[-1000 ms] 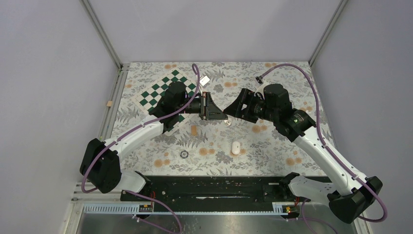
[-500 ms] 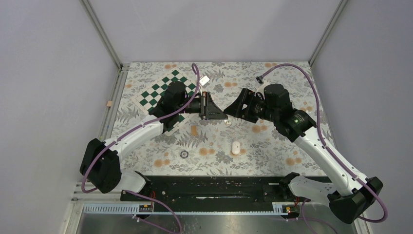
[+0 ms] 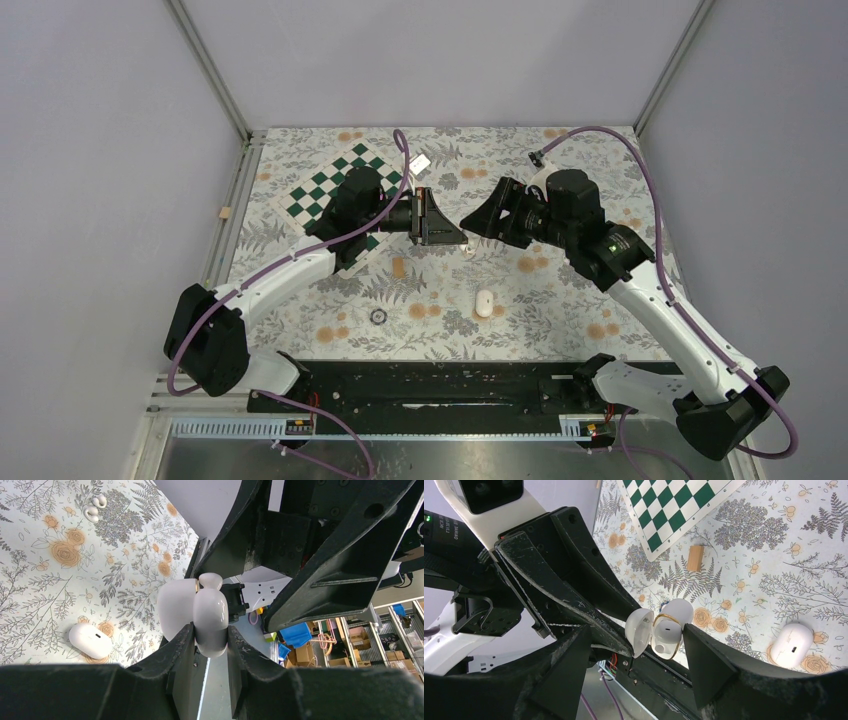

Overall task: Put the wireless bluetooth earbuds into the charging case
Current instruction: Place the earbud in the charging case.

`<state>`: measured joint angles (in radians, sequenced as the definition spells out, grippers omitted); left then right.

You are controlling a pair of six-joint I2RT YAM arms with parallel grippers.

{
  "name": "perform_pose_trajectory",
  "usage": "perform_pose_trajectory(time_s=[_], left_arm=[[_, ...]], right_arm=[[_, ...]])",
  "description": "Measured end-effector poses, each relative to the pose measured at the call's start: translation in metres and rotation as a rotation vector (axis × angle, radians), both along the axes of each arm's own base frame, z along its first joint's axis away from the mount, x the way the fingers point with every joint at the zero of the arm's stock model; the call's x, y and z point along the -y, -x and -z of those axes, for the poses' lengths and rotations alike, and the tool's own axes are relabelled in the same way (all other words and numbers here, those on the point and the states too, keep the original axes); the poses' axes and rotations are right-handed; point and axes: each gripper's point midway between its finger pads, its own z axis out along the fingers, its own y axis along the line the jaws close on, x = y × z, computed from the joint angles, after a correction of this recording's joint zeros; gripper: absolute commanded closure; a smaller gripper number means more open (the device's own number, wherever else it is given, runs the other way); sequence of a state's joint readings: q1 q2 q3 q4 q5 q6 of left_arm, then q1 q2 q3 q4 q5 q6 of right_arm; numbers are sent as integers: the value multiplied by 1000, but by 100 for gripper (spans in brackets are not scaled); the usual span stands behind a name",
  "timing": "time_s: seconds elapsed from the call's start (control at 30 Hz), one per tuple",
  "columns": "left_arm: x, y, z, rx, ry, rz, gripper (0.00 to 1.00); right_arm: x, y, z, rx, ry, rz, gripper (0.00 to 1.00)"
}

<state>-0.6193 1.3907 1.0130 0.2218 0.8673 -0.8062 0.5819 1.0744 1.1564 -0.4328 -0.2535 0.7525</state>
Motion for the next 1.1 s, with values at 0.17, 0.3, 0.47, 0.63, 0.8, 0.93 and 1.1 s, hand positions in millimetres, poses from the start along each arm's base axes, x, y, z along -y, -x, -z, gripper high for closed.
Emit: perform_pose_trajectory(time_s=[0.17, 0.3, 0.47, 0.63, 0.8, 0.93, 1.1], left_arm=[[0, 0, -1, 3, 5, 0, 100], [0, 0, -2, 4, 6, -1, 100], [0, -1, -2, 6, 8, -1, 100], [0, 0, -2, 6, 8, -1, 100], [0, 0, -2, 6, 8, -1, 100], [0, 0, -2, 6, 8, 0, 100], [0, 0, -2, 5, 8, -1, 100]], right_arm=[[0, 0, 0, 0, 0, -1, 27], [0, 1, 0, 0, 3, -3, 26], [3, 2, 0, 8, 12, 1, 23], [8, 2, 1, 15, 33, 15, 23], [9, 1, -6, 33, 36, 16, 23], [9, 1, -11, 44, 31, 14, 24], [8, 2, -11, 41, 29, 7, 25]])
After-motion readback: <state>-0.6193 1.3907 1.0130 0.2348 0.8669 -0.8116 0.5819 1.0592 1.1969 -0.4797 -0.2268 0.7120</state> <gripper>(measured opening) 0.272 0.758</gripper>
